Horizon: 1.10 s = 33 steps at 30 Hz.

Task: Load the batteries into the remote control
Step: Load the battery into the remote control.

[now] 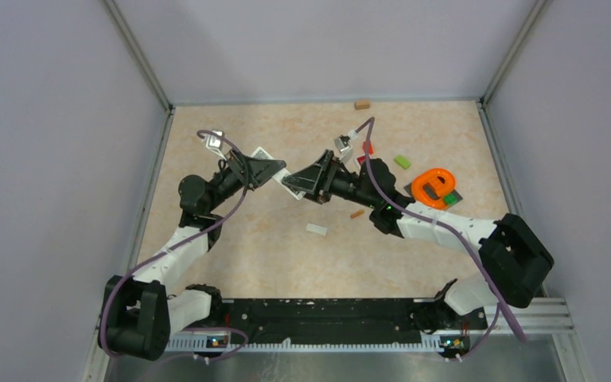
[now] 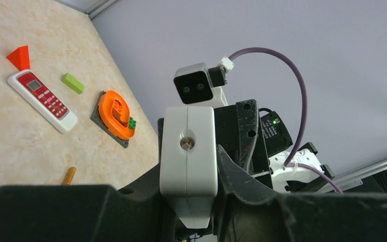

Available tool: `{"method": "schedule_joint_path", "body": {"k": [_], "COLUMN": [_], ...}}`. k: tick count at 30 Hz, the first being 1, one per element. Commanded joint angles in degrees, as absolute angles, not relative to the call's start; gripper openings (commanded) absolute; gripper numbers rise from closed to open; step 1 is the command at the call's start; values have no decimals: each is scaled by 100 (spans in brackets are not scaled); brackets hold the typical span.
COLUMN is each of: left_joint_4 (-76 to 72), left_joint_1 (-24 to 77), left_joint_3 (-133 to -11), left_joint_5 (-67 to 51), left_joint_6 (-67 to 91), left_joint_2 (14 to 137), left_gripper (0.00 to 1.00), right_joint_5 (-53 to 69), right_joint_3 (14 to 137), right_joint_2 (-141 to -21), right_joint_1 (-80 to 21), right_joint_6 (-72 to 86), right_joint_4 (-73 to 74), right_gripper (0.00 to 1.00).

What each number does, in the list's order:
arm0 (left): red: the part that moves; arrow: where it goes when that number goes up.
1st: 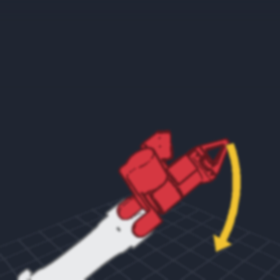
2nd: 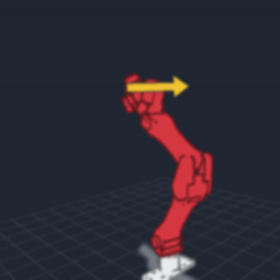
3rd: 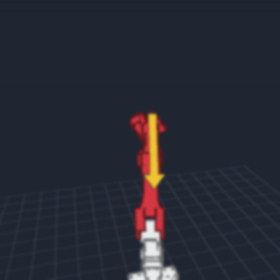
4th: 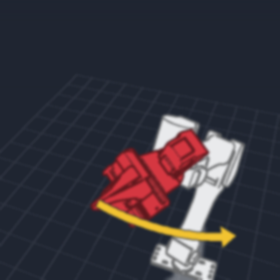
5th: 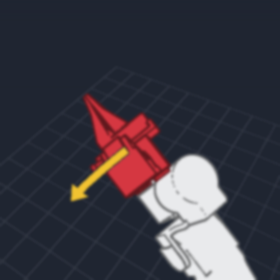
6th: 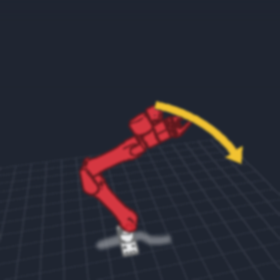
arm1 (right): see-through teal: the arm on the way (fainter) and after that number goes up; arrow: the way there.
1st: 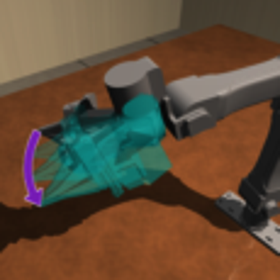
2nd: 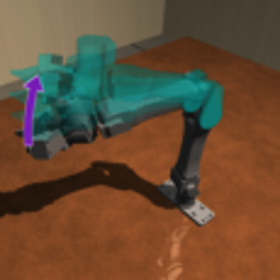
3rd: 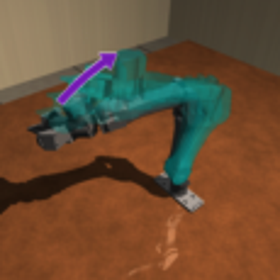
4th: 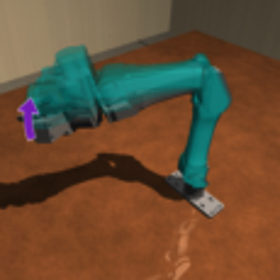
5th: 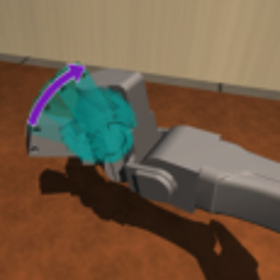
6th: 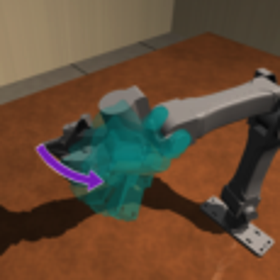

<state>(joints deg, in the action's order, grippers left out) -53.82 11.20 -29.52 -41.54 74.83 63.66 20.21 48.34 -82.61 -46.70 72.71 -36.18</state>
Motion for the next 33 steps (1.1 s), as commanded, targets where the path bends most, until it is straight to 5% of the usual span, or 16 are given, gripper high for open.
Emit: {"method": "schedule_joint_path", "body": {"k": [1,8,13,14,19,22,28,33], "left_joint_4": [-5654,-5647,-5633,-5626,-5410,-5206,-4553,-3554], "left_joint_1": [1116,1116,1116,1116,1084,1043,949,890], "left_joint_3": [-2957,-2994,-3029,-3032,-2994,-2963,-2952,-2981], "left_joint_5": [-4230,-4251,-4279,-4280,-4256,-4252,-4206,-3952], "left_joint_6": [7356,7382,7452,7442,7230,7047,6541,5937], "left_joint_2": [6408,6416,6401,6388,6338,6297,6106,5793], "left_gripper": [0,0,0,0,0,0,0,0], "right_joint_5": [1992,1988,2043,2047,1972,1891,1178,-175], "right_joint_3": [4864,4732,4730,4718,4512,4387,4426,4813], "right_joint_2": [-7973,-8036,-8133,-8128,-7886,-7550,-6703,-6951], "right_joint_1": [-4605,-4602,-4597,-4592,-4459,-4259,-3778,-3539], "right_joint_6": [7115,7093,7083,7077,6857,6404,4743,2324], "right_joint_4": [-4011,-4195,-4265,-4294,-4333,-3842,-1399,572], "right_gripper": [64,27,10,13,61,73,74,57]}}
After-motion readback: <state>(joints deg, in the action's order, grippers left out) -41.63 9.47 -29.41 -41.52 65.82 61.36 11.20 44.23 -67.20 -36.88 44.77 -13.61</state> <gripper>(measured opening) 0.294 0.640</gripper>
